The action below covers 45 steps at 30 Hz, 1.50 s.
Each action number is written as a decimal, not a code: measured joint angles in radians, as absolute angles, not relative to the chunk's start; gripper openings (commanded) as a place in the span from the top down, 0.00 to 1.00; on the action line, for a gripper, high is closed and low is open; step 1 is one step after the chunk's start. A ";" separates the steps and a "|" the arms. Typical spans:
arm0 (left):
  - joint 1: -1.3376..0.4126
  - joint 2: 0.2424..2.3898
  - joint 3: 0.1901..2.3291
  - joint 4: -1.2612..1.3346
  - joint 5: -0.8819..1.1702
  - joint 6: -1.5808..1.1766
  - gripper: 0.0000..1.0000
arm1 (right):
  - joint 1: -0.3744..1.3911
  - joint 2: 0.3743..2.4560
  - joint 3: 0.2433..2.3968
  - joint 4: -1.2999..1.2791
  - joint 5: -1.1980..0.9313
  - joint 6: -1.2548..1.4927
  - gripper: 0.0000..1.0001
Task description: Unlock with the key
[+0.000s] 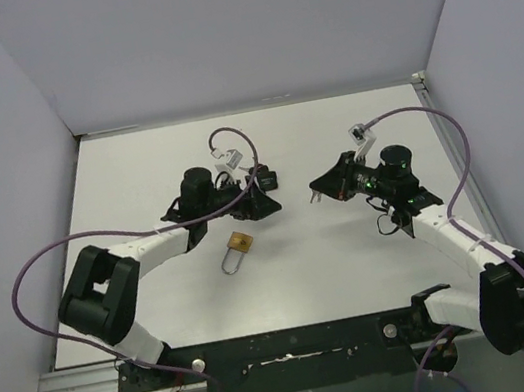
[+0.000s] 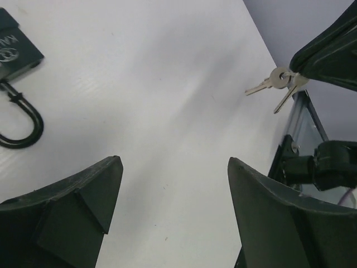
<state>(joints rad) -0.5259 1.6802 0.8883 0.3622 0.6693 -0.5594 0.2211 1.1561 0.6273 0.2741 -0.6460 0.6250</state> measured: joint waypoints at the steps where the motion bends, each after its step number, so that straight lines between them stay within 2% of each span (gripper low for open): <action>1: -0.530 1.646 0.870 0.364 0.621 -0.547 0.13 | 0.221 1.149 0.621 0.274 -0.636 0.624 1.00; 2: -0.535 1.614 0.852 0.368 0.579 -0.535 0.04 | 0.221 1.145 0.616 0.271 -0.627 0.624 1.00; 3: -0.540 1.581 0.831 0.372 0.526 -0.525 0.03 | 0.221 1.140 0.609 0.270 -0.616 0.622 1.00; 8: -0.600 1.477 0.731 0.369 0.247 -0.469 0.02 | 0.221 1.133 0.588 0.260 -0.580 0.622 1.00; 13: -0.715 1.458 0.711 0.258 -0.032 -0.413 0.02 | 0.221 1.133 0.587 0.258 -0.568 0.624 1.00; 19: -0.745 1.458 0.711 0.122 -0.233 -0.403 0.02 | 0.221 1.132 0.587 0.258 -0.568 0.626 1.00; 27: -0.745 1.458 0.711 0.043 -0.330 -0.406 0.02 | 0.221 1.125 0.577 0.257 -0.569 0.626 1.00; 45: -0.760 1.486 0.682 0.033 -0.310 -0.407 0.05 | 0.221 1.124 0.577 0.257 -0.578 0.626 1.00</action>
<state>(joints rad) -0.7597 1.4857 0.6823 0.0326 -0.3099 -0.4068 0.2211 1.1244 0.5766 0.2573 -0.5781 0.6258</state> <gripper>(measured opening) 0.956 0.052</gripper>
